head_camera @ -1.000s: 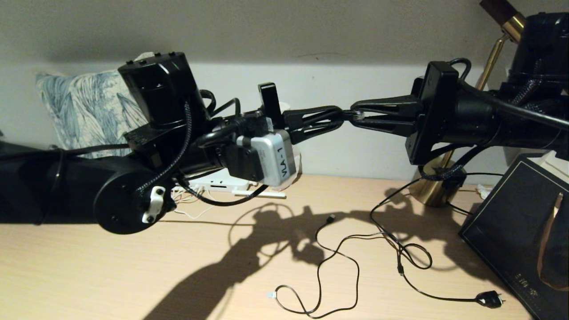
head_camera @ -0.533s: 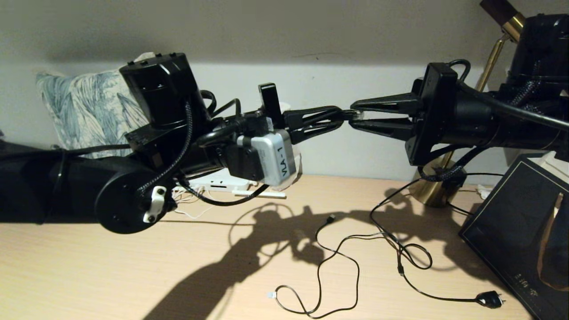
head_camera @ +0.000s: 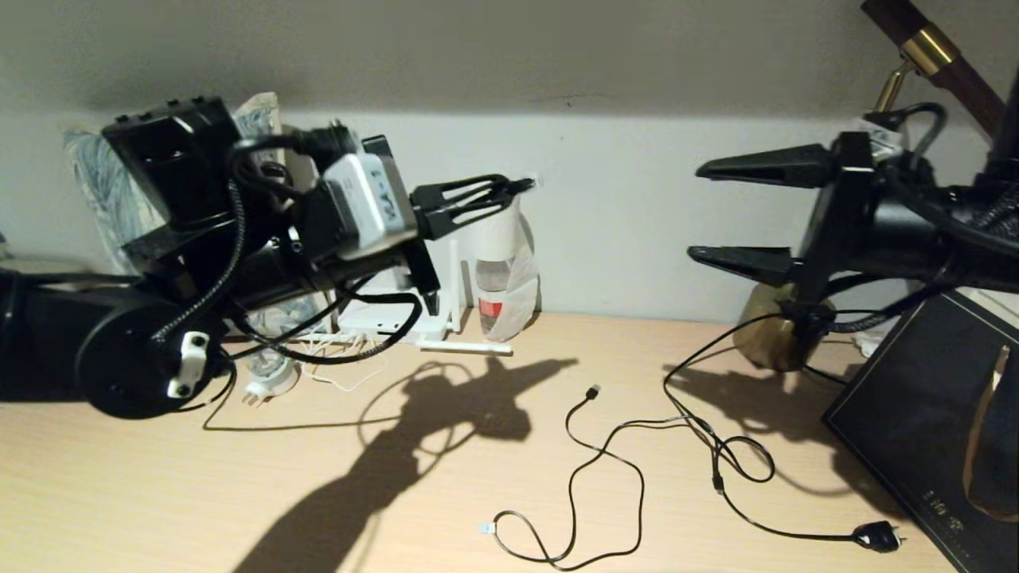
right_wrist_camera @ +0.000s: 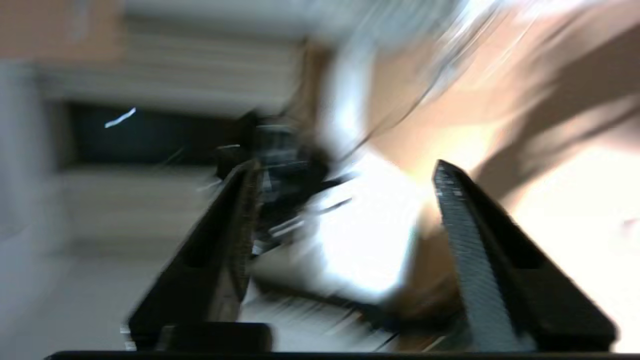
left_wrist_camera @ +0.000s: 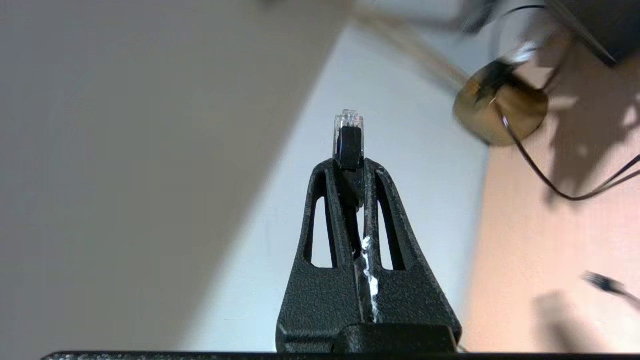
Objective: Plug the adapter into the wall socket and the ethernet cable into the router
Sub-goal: Align cable and router interface
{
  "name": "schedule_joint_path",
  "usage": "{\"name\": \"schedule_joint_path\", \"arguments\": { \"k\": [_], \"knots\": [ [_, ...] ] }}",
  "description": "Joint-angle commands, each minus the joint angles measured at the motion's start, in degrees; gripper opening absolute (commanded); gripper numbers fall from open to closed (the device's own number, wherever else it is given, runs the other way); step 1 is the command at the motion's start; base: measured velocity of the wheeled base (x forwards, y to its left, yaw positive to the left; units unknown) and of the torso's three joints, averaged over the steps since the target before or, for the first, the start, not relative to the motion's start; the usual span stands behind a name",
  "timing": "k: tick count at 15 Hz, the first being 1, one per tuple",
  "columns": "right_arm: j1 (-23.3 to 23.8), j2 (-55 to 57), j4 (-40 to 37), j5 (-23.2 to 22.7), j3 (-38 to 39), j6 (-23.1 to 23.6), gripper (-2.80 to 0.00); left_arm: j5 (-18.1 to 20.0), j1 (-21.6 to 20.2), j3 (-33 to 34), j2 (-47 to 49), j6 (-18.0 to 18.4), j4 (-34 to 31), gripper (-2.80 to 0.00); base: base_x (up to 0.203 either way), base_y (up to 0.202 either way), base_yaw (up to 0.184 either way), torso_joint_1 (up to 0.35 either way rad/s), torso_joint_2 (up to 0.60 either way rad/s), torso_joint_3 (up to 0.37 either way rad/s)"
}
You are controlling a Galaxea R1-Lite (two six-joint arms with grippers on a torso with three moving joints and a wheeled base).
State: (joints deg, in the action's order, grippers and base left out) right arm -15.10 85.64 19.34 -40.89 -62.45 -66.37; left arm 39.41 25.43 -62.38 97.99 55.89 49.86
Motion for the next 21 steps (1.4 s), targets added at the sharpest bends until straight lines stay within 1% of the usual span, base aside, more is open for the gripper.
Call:
{"name": "schedule_joint_path", "arguments": {
  "k": [1,2,3,4,5,7,8,9,10,11,12,13,14,15,16,17,18,19,21],
  "knots": [
    [5.3,-9.7,-0.5,7.5,9.0,21.2,-2.80,-4.2,-4.2,2.7,-5.7,-21.6,0.3,-2.80,0.000,0.000,0.000,0.000,0.00,0.000],
    [6.3,-14.0,-2.4,13.7,12.6,27.5,-2.80,-7.0,-5.6,4.5,-7.2,-29.9,-0.1,-2.80,0.000,0.000,0.000,0.000,0.00,0.000],
    [6.8,-18.3,-5.6,20.6,15.7,33.0,-2.80,-9.6,-7.2,7.2,-8.5,-35.5,-1.3,-2.80,0.000,0.000,0.000,0.000,0.00,0.000],
    [7.1,-22.7,-8.8,26.7,18.8,38.1,-2.80,-11.5,-8.9,9.8,-9.7,-38.7,-3.9,-2.80,0.000,0.000,0.000,0.000,0.00,0.000],
    [7.3,-27.9,-10.6,32.0,22.4,42.4,-2.80,-12.5,-10.3,12.7,-11.1,-41.9,-7.4,-2.80,0.000,0.000,0.000,0.000,0.00,0.000],
    [7.6,-38.5,-12.7,40.3,28.0,48.4,-2.80,-13.3,-10.8,16.1,-14.8,-53.2,-13.4,-2.80,0.000,0.000,0.000,0.000,0.00,0.000],
    [7.8,-43.8,-13.8,44.7,30.3,50.7,-2.80,-13.7,-10.1,17.4,-16.4,-57.2,-17.4,-2.80,0.000,0.000,0.000,0.000,0.00,0.000],
    [7.9,-48.5,-15.5,48.9,32.0,52.3,-2.80,-16.0,-9.4,18.4,-16.8,-58.1,-19.1,-2.80,0.000,0.000,0.000,0.000,0.00,0.000],
    [8.1,-51.9,-17.9,52.2,33.1,53.2,-2.80,-19.2,-8.7,19.3,-16.6,-58.3,-19.4,-2.80,0.000,0.000,0.000,0.000,0.00,0.000],
    [9.5,-54.7,-21.0,55.0,34.2,53.8,-2.80,-23.6,-7.3,20.3,-16.1,-58.4,-19.4,-2.80,0.000,0.000,0.000,0.000,0.00,0.000],
    [13.2,-56.4,-23.1,56.2,35.3,54.2,-2.80,-27.9,-5.3,21.9,-15.6,-58.8,-19.2,-2.80,0.000,0.000,0.000,0.000,0.00,0.000],
    [16.7,-59.2,-24.4,57.0,36.8,54.6,-2.80,-29.1,-4.3,22.8,-14.7,-61.1,-18.9,-2.80,0.000,0.000,0.000,0.000,0.00,0.000],
    [18.0,-63.0,-25.2,57.0,38.2,55.1,-2.80,-29.4,-3.2,22.9,-14.0,-64.4,-18.7,-2.80,0.000,0.000,0.000,0.000,0.00,0.000],
    [18.1,-66.5,-25.6,54.9,39.6,56.0,-2.80,-29.7,-2.7,22.9,-14.0,-67.6,-18.7,-2.80,0.000,0.000,0.000,0.000,0.00,0.000],
    [18.1,-69.4,-25.9,50.0,41.7,57.3,-2.80,-29.9,-2.7,23.6,-14.1,-69.5,-18.7,-2.80,0.000,0.000,0.000,0.000,0.00,0.000],
    [18.0,-70.9,-25.9,44.9,45.0,59.1,-2.80,-30.2,-2.7,24.8,-14.2,-69.6,-18.8,-2.80,0.000,0.000,0.000,0.000,0.00,0.000],
    [17.6,-72.6,-25.7,42.3,48.5,61.0,-2.80,-31.1,-2.5,27.1,-14.5,-69.0,-18.7,-2.80,0.000,0.000,0.000,0.000,0.00,0.000],
    [16.8,-76.1,-25.4,41.0,51.7,62.8,-2.80,-33.3,-2.5,29.5,-14.8,-67.2,-18.2,-2.80,0.000,0.000,0.000,0.000,0.00,0.000],
    [15.8,-83.0,-25.3,38.7,59.3,69.9,-2.80,-36.9,-2.6,32.8,-13.5,-65.3,-16.0,-2.80,0.000,0.000,0.000,0.000,0.00,0.000]
  ]
}}
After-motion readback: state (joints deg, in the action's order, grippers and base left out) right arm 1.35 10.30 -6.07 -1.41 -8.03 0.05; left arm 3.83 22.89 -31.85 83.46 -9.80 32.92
